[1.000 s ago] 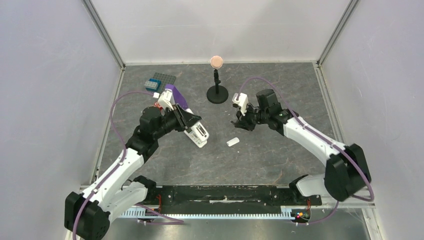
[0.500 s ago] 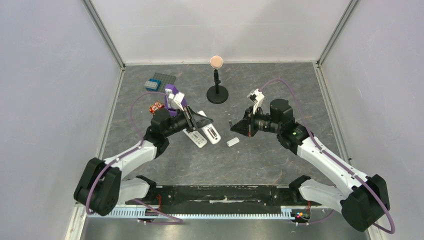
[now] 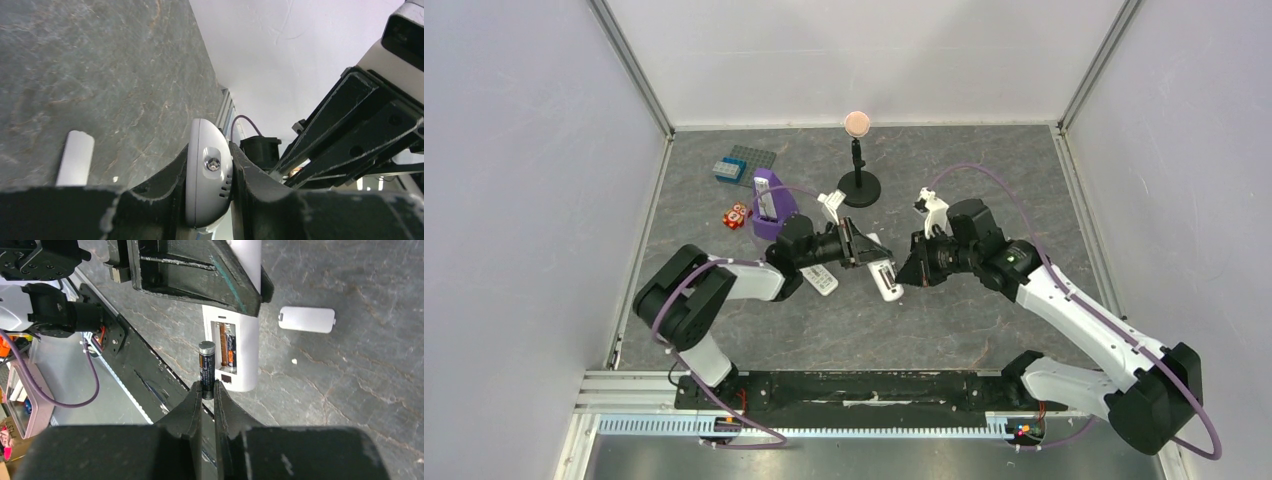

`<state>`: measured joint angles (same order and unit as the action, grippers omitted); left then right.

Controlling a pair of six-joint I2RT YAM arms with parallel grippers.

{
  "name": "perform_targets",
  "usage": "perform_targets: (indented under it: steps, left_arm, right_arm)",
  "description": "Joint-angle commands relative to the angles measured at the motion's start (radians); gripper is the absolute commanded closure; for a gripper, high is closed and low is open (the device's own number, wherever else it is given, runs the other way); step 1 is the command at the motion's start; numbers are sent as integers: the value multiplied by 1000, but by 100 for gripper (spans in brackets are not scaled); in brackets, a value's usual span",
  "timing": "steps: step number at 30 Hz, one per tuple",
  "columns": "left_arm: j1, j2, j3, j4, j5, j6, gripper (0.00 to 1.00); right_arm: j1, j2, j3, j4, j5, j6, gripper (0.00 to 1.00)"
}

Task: Load the batteries into the remote control
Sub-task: Load the battery into the remote control.

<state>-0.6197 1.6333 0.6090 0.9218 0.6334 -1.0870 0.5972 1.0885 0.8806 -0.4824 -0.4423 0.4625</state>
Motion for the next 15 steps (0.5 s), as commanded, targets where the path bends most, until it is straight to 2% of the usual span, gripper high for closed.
perform_targets:
  steps: [1,15]
  left_arm:
    - [-48,79,70,200,4,-115,98]
    - [-104,169,114,199,-44,-119,98]
  right_arm:
    - [14,18,59,-106,60,18,100]
    - [18,69,84,-203,133,-7,100]
